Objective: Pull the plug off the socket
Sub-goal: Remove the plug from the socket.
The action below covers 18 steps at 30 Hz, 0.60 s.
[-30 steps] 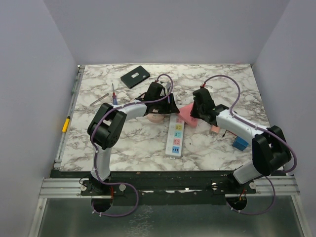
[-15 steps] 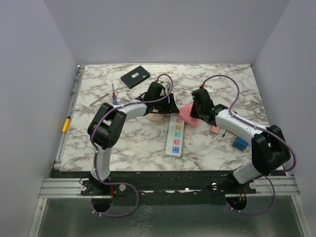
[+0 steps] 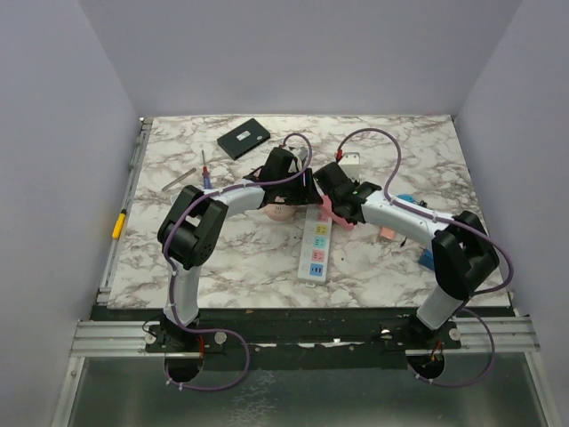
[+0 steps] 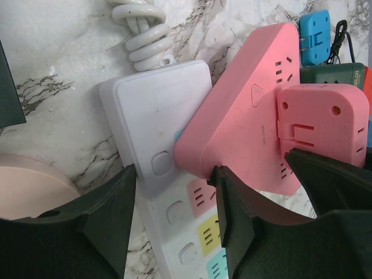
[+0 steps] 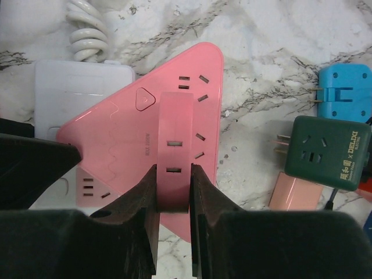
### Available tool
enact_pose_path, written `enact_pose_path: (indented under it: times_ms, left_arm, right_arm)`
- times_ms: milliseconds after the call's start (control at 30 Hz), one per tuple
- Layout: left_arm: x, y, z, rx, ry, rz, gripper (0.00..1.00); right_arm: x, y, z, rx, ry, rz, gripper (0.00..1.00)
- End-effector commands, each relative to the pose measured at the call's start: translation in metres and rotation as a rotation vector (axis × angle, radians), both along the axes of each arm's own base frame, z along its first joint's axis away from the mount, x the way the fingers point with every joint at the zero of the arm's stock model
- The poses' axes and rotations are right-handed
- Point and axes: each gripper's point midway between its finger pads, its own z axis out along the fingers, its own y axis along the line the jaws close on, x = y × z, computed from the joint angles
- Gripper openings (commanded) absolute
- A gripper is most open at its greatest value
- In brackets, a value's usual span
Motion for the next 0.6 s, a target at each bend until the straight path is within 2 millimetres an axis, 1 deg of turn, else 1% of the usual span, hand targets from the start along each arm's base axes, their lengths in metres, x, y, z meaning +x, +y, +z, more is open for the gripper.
enact_pose_path:
  times_ms: [0, 333, 567]
  left_arm:
    - [-0.05, 0.021, -0.095, 0.24, 0.174, -0.033, 0.42]
    - [-0.05, 0.021, -0.097, 0.242, 0.178, -0.033, 0.42]
    - [-0.051, 0.021, -0.099, 0.244, 0.181, -0.033, 0.42]
  right_arm:
    - [-0.005, 0.053, 0.002, 0.071, 0.002, 0.104, 0.0]
    - [-0.006, 0.057, 0.009, -0.024, -0.032, 0.105, 0.0]
    - [-0.007, 0.064, 0.008, -0.081, -0.039, 0.111, 0.0]
